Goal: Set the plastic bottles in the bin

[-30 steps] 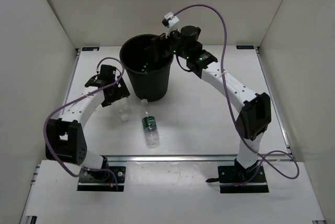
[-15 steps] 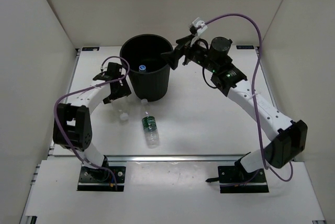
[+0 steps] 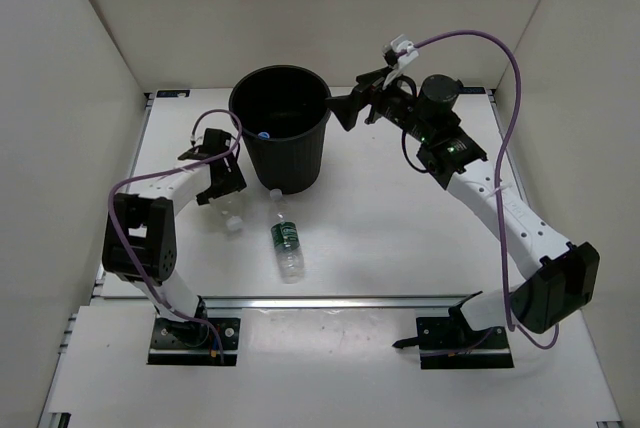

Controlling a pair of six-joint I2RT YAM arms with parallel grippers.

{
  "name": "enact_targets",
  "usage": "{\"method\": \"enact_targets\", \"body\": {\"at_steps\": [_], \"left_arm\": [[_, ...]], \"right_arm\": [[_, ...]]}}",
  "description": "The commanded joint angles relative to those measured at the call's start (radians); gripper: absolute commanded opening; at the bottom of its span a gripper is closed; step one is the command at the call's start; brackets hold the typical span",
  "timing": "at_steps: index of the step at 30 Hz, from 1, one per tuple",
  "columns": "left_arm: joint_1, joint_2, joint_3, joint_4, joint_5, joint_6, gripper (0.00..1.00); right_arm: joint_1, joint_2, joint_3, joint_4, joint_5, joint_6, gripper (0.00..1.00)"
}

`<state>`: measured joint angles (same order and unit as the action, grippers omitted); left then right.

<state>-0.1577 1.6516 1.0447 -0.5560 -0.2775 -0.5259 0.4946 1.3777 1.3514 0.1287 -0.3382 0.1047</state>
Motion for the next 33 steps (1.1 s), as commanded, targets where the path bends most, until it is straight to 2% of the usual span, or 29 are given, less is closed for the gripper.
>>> {"method": "enact_targets", "body": {"at_steps": [1,4,10,13,14,18,21,24,26,33], "left_arm": [[0.012,0.004,0.014,-0.018,-0.008,0.015,0.80],[-0.009,-0.050,0.021,-0.019,-0.066,0.015,0.67],[-0.010,-0.252,0.107,-0.084,-0.144,0.016,0.67],[-0.028,-0.361,0.184,-0.068,-0.201,0.035,0.70],[-0.049,-0.381,0.214,-0.059,-0.224,0.046,0.67],[-0.127,-0.457,0.300,0.048,-0.339,0.105,0.67],[-0.173,-0.501,0.299,0.293,-0.365,0.168,0.68],[-0.218,-0.494,0.273,0.482,-0.310,0.222,0.69],[-0.247,-0.428,0.297,0.597,-0.310,0.257,0.70],[-0.281,-0.211,0.387,0.774,-0.238,0.288,0.72]], "right_arm": [[-0.010,-0.060,-0.006,0.055,0.022,0.001,0.99],[-0.010,-0.074,-0.024,0.063,0.022,-0.008,0.98],[0.013,-0.106,-0.038,0.060,0.045,-0.022,0.98],[0.007,-0.129,-0.066,0.075,0.039,-0.016,0.98],[0.006,-0.138,-0.064,0.075,0.042,-0.010,0.98],[0.004,-0.173,-0.106,0.081,0.047,-0.011,0.98],[-0.010,-0.201,-0.121,0.083,0.048,-0.008,0.98],[-0.025,-0.221,-0.130,0.088,0.035,0.009,0.98],[-0.042,-0.229,-0.140,0.084,0.030,0.004,0.98],[-0.085,-0.266,-0.173,0.069,0.028,0.016,0.97]]}}
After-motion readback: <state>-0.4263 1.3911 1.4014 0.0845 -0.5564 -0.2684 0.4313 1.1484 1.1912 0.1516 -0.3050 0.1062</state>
